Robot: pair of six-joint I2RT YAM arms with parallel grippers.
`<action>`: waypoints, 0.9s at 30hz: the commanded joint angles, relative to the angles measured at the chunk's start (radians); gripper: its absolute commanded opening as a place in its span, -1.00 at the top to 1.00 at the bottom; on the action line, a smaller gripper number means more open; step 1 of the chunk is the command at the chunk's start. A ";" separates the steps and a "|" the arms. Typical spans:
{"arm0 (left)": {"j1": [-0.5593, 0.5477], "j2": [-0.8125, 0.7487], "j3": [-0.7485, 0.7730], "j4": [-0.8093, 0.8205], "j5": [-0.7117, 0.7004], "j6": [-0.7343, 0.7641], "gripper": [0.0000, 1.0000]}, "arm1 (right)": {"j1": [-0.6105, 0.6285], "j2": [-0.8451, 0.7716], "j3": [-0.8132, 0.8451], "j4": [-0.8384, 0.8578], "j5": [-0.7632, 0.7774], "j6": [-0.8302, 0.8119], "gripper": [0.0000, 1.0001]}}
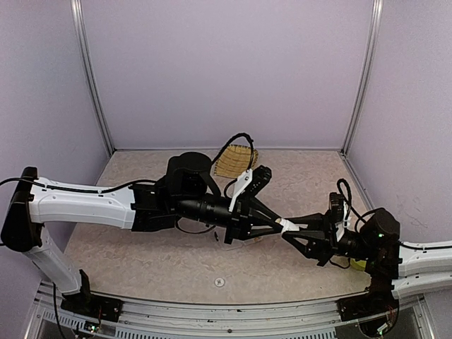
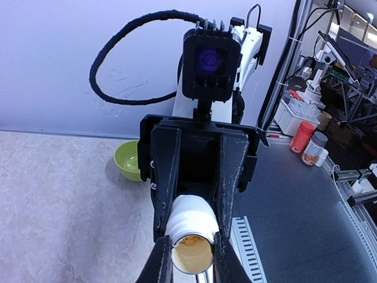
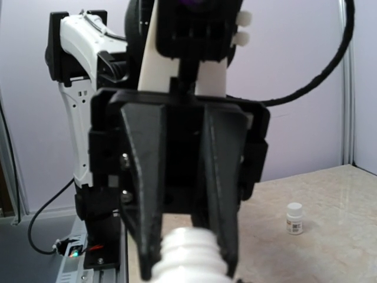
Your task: Sort the pills into containers
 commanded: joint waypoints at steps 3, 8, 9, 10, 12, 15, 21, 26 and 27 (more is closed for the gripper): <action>-0.001 -0.005 0.010 -0.034 -0.073 0.003 0.14 | -0.006 -0.013 0.004 0.027 -0.006 0.014 0.68; 0.003 -0.062 -0.008 -0.215 -0.313 -0.022 -0.92 | -0.009 -0.046 -0.016 -0.006 0.034 0.020 0.70; 0.003 -0.081 -0.024 -0.250 -0.358 -0.031 -0.97 | -0.011 -0.055 -0.021 -0.015 0.043 0.022 0.71; 0.003 -0.107 -0.042 -0.285 -0.401 -0.043 -0.97 | -0.011 -0.066 -0.027 -0.020 0.047 0.025 0.71; 0.000 -0.148 -0.083 -0.348 -0.488 -0.075 -0.98 | -0.014 -0.081 -0.037 -0.036 0.054 0.032 0.70; -0.005 -0.191 -0.142 -0.429 -0.514 -0.107 -0.98 | -0.014 -0.104 -0.051 -0.061 0.058 0.042 0.70; -0.062 -0.135 -0.163 -0.632 -0.584 -0.112 -0.91 | -0.015 -0.151 -0.075 -0.105 0.074 0.056 0.69; -0.120 0.009 -0.094 -0.779 -0.639 -0.087 -0.67 | -0.015 -0.175 -0.069 -0.151 0.082 0.058 0.67; -0.128 0.048 -0.082 -0.793 -0.639 -0.078 -0.62 | -0.015 -0.179 -0.067 -0.158 0.084 0.057 0.67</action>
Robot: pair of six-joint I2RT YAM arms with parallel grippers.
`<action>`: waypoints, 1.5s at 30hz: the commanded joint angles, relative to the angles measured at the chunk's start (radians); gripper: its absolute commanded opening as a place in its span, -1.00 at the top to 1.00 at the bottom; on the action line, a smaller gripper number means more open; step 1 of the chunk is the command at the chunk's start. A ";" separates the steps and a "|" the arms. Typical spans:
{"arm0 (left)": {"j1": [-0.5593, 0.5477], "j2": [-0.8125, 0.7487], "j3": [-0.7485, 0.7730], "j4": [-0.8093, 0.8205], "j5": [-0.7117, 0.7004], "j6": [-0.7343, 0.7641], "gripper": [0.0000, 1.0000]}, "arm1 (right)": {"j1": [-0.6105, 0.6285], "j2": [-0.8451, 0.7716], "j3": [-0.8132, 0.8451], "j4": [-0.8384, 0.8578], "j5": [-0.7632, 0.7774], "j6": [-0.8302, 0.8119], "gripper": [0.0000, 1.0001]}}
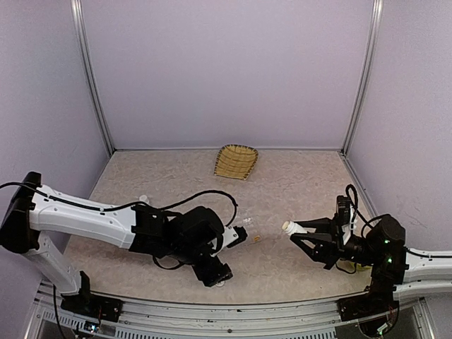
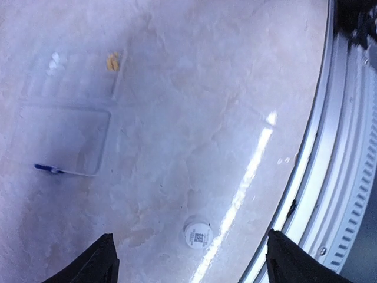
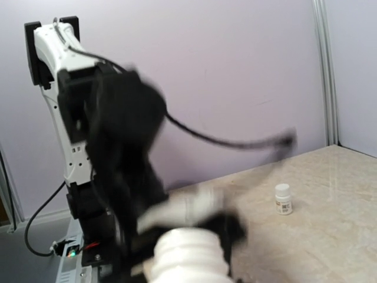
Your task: Sort the pills into containers
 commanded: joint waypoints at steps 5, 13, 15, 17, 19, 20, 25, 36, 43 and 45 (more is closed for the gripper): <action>-0.038 0.202 0.096 -0.176 -0.046 0.061 -0.38 | -0.007 -0.032 -0.009 -0.052 0.018 0.017 0.65; -0.038 0.259 0.116 -0.177 -0.013 0.084 -0.11 | -0.007 -0.047 -0.018 -0.062 0.023 0.025 0.64; -0.038 0.263 0.119 -0.176 -0.002 0.090 -0.05 | -0.006 -0.048 -0.019 -0.062 0.028 0.025 0.64; -0.037 0.271 0.123 -0.176 0.008 0.095 -0.02 | -0.007 -0.046 -0.020 -0.061 0.030 0.023 0.64; -0.038 0.281 0.128 -0.181 0.011 0.097 0.02 | -0.006 -0.042 -0.019 -0.059 0.029 0.025 0.64; -0.038 0.283 0.131 -0.183 0.011 0.098 0.04 | -0.007 -0.041 -0.019 -0.058 0.029 0.025 0.64; -0.038 0.292 0.128 -0.187 0.021 0.102 0.07 | -0.007 -0.039 -0.021 -0.057 0.028 0.028 0.64; -0.038 0.306 0.130 -0.187 0.039 0.105 0.31 | -0.007 -0.042 -0.026 -0.056 0.029 0.036 0.64; -0.038 0.318 0.153 -0.224 0.042 0.121 0.37 | -0.007 -0.048 -0.026 -0.060 0.027 0.039 0.64; -0.037 0.323 0.165 -0.242 0.035 0.128 0.37 | -0.007 -0.045 -0.025 -0.058 0.027 0.040 0.64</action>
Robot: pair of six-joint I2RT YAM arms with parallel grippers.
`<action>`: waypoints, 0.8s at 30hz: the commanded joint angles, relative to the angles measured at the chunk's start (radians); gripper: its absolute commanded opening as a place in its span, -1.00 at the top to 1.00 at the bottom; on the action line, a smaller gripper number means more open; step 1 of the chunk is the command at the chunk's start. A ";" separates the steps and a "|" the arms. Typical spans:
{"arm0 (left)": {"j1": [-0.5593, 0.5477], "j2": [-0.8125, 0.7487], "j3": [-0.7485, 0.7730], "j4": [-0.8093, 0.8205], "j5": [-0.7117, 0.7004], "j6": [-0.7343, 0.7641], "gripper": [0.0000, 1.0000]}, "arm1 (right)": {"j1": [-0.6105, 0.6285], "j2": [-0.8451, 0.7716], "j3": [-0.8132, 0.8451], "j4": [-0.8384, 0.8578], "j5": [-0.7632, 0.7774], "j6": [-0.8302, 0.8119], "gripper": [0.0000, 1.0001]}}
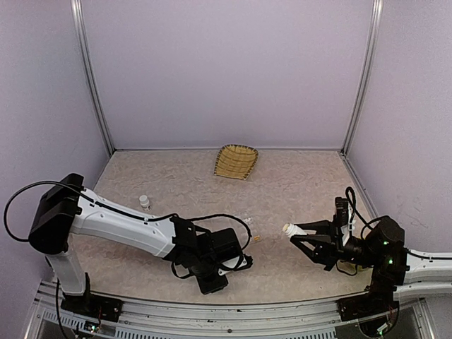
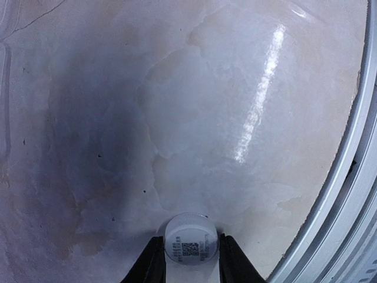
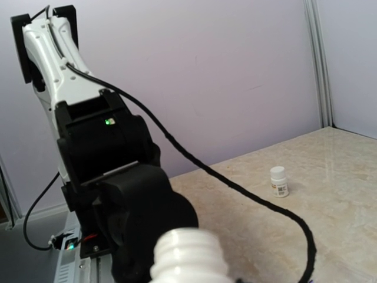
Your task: Sort the pills into containers
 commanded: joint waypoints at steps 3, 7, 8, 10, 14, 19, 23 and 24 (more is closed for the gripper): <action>-0.001 0.030 0.055 -0.047 0.000 0.031 0.43 | -0.007 -0.001 -0.011 0.005 0.004 0.012 0.64; 0.000 0.034 0.061 -0.057 0.002 0.035 0.47 | -0.007 0.001 -0.014 0.009 0.001 0.015 0.64; 0.000 0.035 0.062 -0.059 0.006 0.035 0.47 | -0.007 0.001 -0.014 0.008 0.000 0.016 0.64; 0.001 0.037 0.063 -0.061 0.010 0.036 0.47 | -0.007 -0.003 -0.015 0.006 0.001 0.017 0.64; 0.000 0.046 0.069 -0.070 0.010 0.039 0.47 | -0.007 -0.009 -0.016 0.001 0.003 0.015 0.64; 0.000 0.048 0.073 -0.073 0.010 0.039 0.40 | -0.007 -0.005 -0.016 0.003 0.005 0.016 0.64; 0.000 0.051 0.076 -0.074 0.011 0.041 0.40 | -0.007 -0.003 -0.016 0.003 0.003 0.016 0.64; 0.001 0.052 0.075 -0.074 0.010 0.042 0.40 | -0.007 0.000 -0.017 0.004 0.003 0.017 0.64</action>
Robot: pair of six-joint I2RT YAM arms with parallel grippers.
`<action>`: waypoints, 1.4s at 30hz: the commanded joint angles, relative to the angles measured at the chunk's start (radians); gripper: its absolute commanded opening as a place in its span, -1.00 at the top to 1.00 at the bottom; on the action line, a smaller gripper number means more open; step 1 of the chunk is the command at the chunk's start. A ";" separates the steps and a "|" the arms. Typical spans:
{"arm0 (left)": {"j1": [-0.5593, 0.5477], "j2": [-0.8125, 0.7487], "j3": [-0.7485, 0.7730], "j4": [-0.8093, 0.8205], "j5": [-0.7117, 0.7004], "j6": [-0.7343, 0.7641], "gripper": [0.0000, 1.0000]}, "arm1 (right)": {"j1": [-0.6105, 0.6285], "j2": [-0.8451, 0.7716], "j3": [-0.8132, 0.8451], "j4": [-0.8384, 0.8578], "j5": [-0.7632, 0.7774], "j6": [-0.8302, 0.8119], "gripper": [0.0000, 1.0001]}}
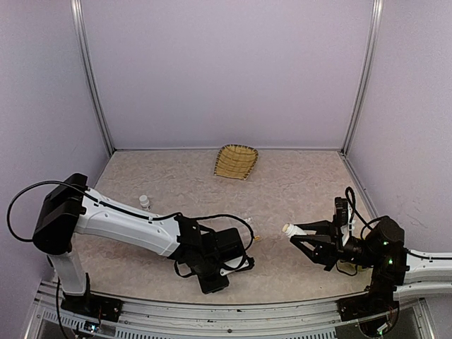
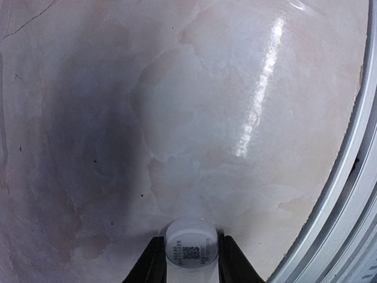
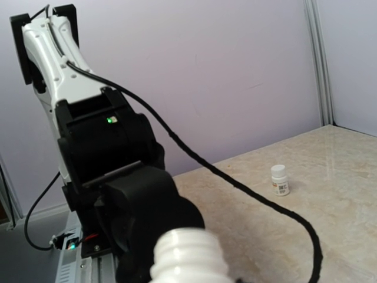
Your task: Sort the pills into containers
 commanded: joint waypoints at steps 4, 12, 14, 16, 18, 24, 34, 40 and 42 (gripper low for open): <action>0.000 0.021 0.028 -0.021 0.011 0.010 0.41 | -0.006 -0.002 -0.015 0.004 0.004 0.011 0.64; 0.001 -0.001 0.029 -0.001 -0.009 0.005 0.62 | -0.007 -0.002 -0.018 0.003 0.003 0.012 0.64; 0.005 -0.031 0.025 0.021 -0.022 0.004 0.67 | -0.007 -0.002 -0.017 0.004 0.000 0.014 0.64; 0.018 -0.070 0.015 0.053 -0.024 -0.002 0.67 | -0.007 -0.002 -0.017 0.007 -0.002 0.015 0.64; 0.032 -0.115 0.005 0.092 -0.020 -0.006 0.67 | -0.006 -0.001 -0.014 0.011 -0.008 0.016 0.64; 0.058 -0.256 -0.018 0.236 -0.008 -0.028 0.67 | -0.007 0.039 0.003 0.031 -0.045 -0.001 0.64; 0.085 -0.443 -0.071 0.535 0.111 -0.104 0.64 | -0.007 0.202 0.086 0.128 -0.128 -0.031 0.62; 0.096 -0.497 -0.122 0.699 0.250 -0.162 0.64 | -0.007 0.275 0.144 0.176 -0.148 -0.037 0.62; 0.097 -0.492 -0.126 0.723 0.284 -0.183 0.64 | -0.007 0.289 0.155 0.189 -0.153 -0.036 0.62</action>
